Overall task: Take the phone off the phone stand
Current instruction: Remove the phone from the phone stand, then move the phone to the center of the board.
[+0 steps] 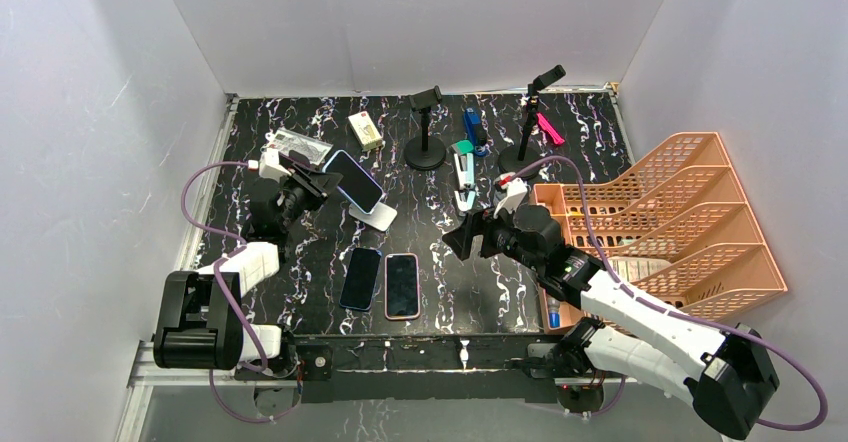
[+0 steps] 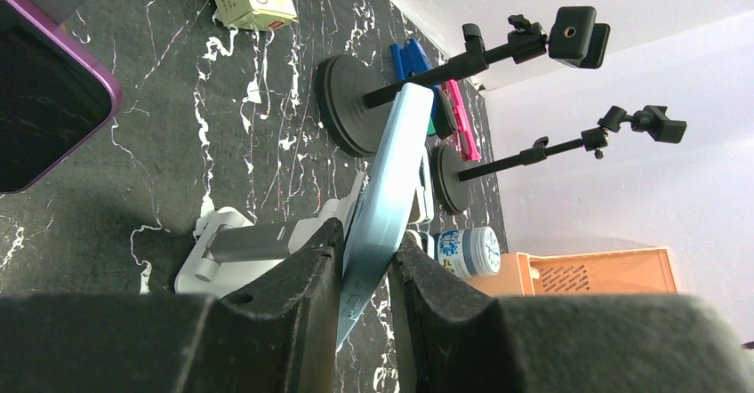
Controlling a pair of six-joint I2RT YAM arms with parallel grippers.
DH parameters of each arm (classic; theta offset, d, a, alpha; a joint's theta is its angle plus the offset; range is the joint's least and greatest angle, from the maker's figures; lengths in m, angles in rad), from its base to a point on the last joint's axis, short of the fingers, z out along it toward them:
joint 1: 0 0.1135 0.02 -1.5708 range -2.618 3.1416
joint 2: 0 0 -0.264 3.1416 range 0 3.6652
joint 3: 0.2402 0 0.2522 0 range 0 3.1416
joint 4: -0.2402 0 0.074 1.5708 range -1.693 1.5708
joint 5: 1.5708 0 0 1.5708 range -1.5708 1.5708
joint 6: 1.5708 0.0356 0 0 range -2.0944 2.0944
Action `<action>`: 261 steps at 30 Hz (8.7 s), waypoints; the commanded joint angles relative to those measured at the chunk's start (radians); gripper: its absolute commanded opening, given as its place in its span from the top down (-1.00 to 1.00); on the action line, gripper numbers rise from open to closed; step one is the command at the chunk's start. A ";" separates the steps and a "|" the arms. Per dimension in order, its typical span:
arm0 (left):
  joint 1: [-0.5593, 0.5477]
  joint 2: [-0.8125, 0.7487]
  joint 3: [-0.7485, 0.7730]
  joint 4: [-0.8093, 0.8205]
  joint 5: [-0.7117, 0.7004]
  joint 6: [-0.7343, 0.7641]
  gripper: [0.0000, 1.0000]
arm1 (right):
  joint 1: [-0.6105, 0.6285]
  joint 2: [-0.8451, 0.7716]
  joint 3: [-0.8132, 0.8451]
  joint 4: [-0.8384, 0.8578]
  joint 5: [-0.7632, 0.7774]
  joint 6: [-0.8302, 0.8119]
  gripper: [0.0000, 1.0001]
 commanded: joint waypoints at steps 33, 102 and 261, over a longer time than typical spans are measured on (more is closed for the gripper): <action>-0.081 -0.136 -0.059 0.174 -0.035 0.050 1.00 | -0.002 0.001 0.005 0.048 0.016 -0.003 -0.94; -0.485 -0.348 -0.019 0.068 0.403 0.190 1.00 | -0.001 -0.182 0.315 -0.309 -0.176 -0.264 -0.97; -0.588 -0.549 0.024 -0.451 -0.326 0.512 -0.52 | -0.066 0.244 -0.171 0.329 -0.353 0.388 1.00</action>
